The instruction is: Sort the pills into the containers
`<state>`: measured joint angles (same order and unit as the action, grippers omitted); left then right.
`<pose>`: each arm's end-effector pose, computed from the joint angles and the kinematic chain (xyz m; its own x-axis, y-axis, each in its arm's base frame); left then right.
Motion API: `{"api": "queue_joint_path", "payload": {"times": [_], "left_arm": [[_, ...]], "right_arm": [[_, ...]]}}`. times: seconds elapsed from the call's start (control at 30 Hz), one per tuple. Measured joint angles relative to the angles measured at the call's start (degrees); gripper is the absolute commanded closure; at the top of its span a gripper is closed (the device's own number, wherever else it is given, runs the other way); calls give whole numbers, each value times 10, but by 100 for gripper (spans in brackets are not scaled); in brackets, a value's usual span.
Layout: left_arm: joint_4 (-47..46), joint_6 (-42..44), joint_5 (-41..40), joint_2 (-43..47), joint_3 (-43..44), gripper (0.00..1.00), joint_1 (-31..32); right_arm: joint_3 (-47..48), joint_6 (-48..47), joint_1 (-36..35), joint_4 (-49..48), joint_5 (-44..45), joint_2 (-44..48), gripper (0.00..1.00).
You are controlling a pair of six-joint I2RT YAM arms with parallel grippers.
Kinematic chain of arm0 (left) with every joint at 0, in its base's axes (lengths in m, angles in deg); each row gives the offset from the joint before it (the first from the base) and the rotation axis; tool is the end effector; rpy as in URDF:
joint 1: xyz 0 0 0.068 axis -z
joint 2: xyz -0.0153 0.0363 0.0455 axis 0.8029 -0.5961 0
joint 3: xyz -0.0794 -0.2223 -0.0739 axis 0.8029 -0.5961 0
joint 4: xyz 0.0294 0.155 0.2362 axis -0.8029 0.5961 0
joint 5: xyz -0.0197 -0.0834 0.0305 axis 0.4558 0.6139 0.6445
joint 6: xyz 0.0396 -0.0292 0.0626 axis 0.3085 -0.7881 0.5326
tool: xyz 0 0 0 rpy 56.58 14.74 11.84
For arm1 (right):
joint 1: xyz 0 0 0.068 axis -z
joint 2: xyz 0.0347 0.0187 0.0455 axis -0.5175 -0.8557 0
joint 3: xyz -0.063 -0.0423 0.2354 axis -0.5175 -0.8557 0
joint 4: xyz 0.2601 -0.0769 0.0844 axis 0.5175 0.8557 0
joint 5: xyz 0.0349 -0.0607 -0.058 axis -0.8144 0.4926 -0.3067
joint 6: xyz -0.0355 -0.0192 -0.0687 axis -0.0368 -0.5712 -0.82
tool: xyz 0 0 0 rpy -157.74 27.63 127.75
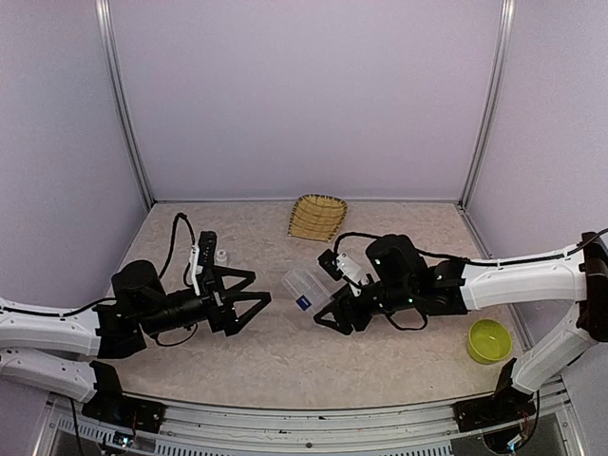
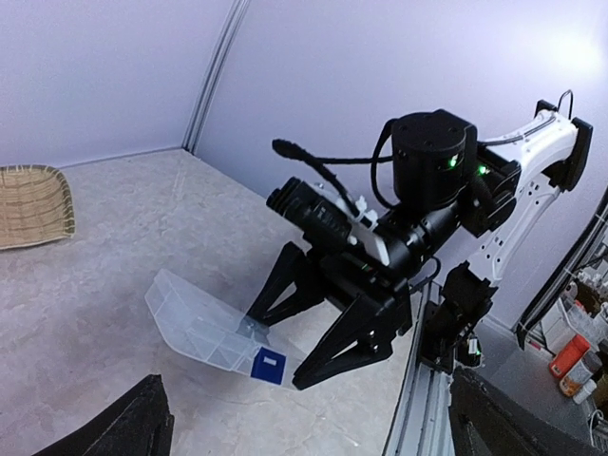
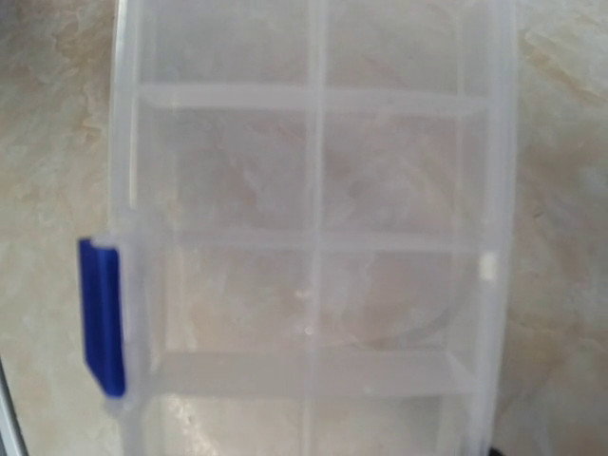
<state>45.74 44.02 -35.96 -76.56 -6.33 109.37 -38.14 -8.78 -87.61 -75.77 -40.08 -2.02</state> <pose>0.1521 -0.2462 0.2081 -0.3441 -0.1803 -0.9215 0.8452 0.3680 -0.3876 0.1922 0.3106 0.1609 -0.5211 -0.3863 -0.7610 -0.7992 0.5339 0.2762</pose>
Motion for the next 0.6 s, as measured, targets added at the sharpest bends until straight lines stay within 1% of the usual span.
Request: {"api": "queue_joint_path", "payload": {"times": [0.17,0.3,0.4,0.6], "left_arm": [[45,19,9,-23,3,2,0],[72,29,50,-63,20,3,0],[61,27,108,-102,30,4,0],[39,7,167,-160,46,4,0]], "right_arm": [[9,-5,0,25,-4,4,38],[23,-9,0,37,-9,4,38],[31,-11,0,46,-12,4,38],[34,-11,0,49,-21,4,38]]}}
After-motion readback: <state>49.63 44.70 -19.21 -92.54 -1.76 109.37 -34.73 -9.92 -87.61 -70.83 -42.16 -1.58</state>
